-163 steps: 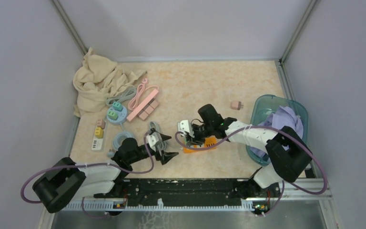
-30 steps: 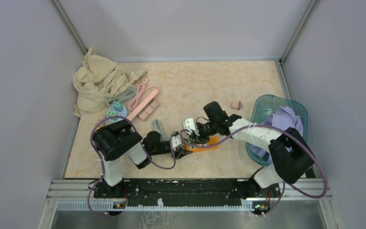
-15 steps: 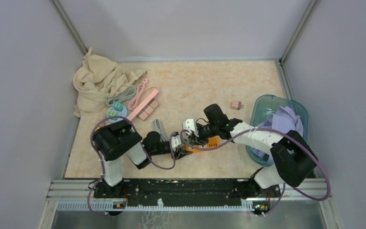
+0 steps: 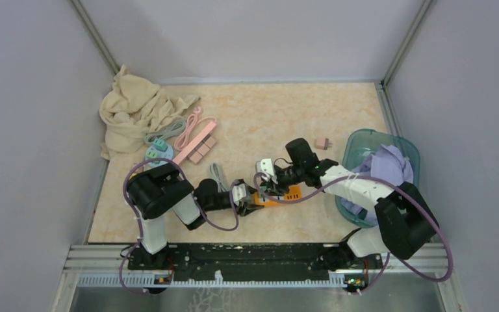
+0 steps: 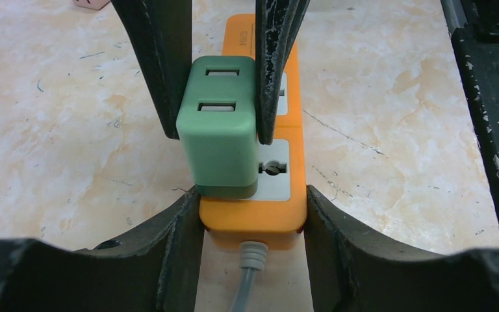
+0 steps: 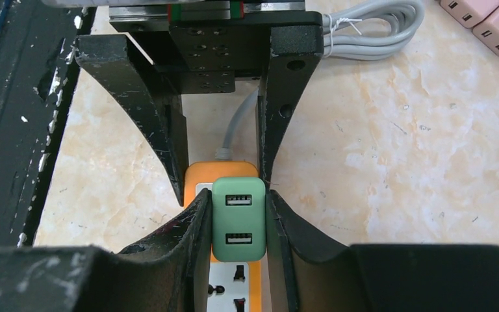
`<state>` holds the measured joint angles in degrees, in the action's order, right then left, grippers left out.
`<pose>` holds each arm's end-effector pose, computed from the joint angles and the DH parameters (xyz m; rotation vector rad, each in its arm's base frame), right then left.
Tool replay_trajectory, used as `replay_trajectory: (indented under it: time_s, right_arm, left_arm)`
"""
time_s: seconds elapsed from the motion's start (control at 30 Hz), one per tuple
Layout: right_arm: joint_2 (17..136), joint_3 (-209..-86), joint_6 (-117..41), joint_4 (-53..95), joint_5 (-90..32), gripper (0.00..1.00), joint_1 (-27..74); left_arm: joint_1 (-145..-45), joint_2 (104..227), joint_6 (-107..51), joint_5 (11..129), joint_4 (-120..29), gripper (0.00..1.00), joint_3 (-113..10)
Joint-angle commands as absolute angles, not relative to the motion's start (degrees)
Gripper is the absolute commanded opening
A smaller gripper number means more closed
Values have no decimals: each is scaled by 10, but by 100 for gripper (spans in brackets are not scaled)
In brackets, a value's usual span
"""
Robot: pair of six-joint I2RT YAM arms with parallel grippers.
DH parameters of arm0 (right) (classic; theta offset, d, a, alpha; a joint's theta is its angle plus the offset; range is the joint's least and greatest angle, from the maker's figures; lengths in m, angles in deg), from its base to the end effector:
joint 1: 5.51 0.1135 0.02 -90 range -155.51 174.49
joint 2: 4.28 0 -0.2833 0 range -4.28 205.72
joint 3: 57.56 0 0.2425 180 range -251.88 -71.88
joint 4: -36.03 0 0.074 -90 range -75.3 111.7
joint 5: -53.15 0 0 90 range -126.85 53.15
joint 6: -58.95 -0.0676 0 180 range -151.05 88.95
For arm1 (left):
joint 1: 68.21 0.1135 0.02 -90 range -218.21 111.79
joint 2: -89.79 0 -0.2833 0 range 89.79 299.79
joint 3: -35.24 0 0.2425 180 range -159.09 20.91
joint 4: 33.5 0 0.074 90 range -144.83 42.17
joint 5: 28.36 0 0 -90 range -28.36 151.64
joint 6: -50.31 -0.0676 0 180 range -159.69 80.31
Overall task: Pull the plug off the socket
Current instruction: Remove the plug from the socket.
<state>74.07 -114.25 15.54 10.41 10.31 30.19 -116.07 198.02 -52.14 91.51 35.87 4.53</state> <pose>0.1900 0.1976 0.2133 -1.7243 1.4047 0.8712 0.1712 -0.2393 0.1270 1.2168 1.2969 -0.8971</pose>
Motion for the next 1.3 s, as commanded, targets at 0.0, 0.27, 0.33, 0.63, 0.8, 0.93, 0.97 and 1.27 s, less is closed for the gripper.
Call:
replay_trajectory:
  time_s: [0.0, 0.27, 0.33, 0.63, 0.8, 0.93, 0.97, 1.27]
  right_arm:
    - [711, -1160, 168, 109, 171, 0, 304]
    - [719, -1152, 94, 189, 118, 0, 349]
    - [721, -1152, 71, 208, 111, 0, 354]
    - [719, -1178, 113, 142, 96, 0, 331]
    - [716, -1219, 165, 50, 85, 0, 292]
    - [706, -1221, 138, 63, 65, 0, 260]
    - [704, -1218, 125, 77, 54, 0, 252]
    - [724, -1194, -38, 223, -112, 0, 184]
  left_arm:
    - [-1155, 1985, -517, 921, 351, 2, 48]
    - [-1154, 1986, -517, 920, 348, 2, 47]
    - [-1154, 1986, -517, 920, 348, 2, 47]
    - [-1152, 1988, -515, 920, 349, 2, 46]
    - [-1152, 1988, -515, 921, 354, 2, 48]
    - [-1152, 1988, -515, 922, 354, 2, 48]
    - [-1152, 1987, -515, 922, 354, 2, 49]
    - [-1152, 1986, -514, 923, 359, 3, 52]
